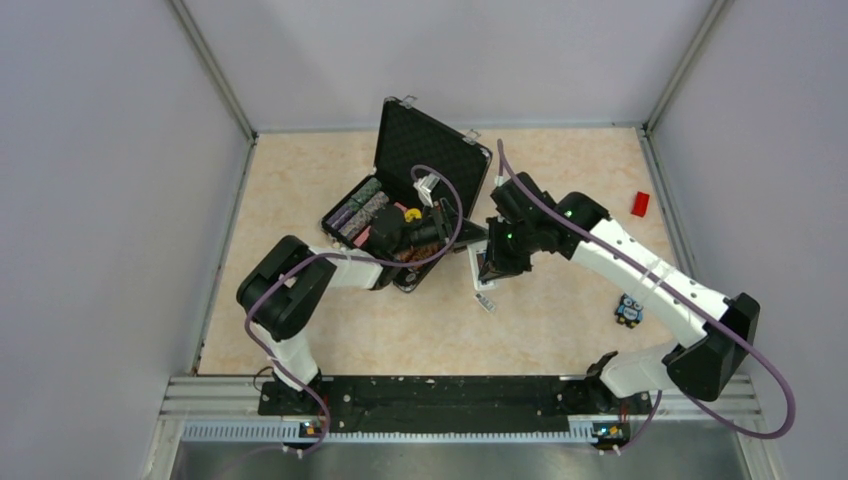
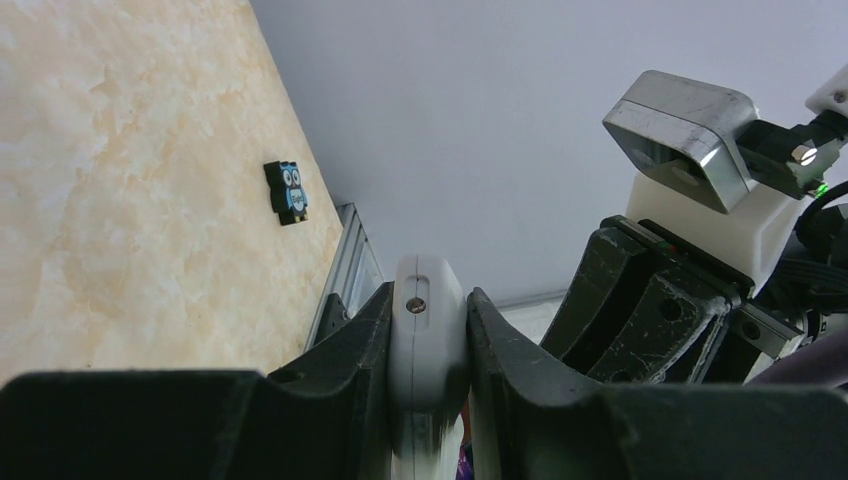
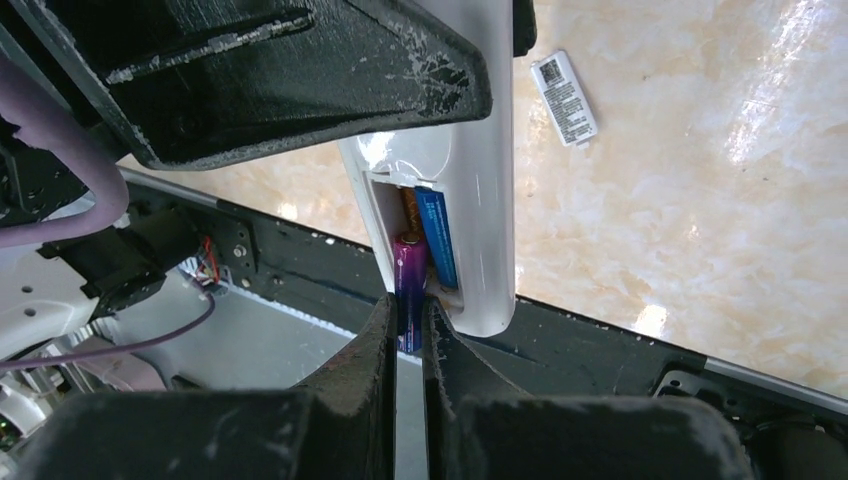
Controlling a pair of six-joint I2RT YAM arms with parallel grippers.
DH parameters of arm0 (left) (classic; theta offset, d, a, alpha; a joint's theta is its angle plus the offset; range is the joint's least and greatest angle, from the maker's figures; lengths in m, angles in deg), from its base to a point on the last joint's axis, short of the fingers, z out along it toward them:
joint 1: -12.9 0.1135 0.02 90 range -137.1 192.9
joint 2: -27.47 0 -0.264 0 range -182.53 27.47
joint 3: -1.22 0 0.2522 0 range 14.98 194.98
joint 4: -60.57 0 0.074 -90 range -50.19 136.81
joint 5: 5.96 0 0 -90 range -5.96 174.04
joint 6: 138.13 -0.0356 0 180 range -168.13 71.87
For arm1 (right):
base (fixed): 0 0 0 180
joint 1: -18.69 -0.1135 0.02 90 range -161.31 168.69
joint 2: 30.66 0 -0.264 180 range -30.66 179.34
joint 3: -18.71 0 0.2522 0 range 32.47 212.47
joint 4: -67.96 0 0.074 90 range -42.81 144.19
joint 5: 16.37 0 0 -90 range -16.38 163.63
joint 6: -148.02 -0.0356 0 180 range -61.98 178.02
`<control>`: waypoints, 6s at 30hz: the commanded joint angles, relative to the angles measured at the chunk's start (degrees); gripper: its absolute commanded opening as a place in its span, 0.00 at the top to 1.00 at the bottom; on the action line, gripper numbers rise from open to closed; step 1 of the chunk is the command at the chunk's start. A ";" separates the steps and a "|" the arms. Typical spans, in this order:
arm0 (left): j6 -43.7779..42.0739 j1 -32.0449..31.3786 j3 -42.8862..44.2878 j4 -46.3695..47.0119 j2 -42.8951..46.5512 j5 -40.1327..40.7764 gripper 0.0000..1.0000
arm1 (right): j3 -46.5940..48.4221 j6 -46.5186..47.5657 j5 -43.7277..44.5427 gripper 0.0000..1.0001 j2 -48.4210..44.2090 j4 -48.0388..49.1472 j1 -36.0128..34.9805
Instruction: Load the batteries into the remote control
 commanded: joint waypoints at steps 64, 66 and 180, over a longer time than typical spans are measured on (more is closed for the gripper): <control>12.63 -0.87 6.43 -2.35 2.43 -2.49 1.00 | -22.39 1.73 2.88 0.55 -23.35 27.13 4.59; 12.17 -0.95 6.35 -2.58 2.69 -2.54 1.00 | -22.49 1.45 2.36 0.55 -22.89 27.02 5.10; -23.09 4.39 -17.93 -48.25 58.52 46.76 1.00 | -26.95 29.62 11.36 0.52 15.72 33.16 -4.43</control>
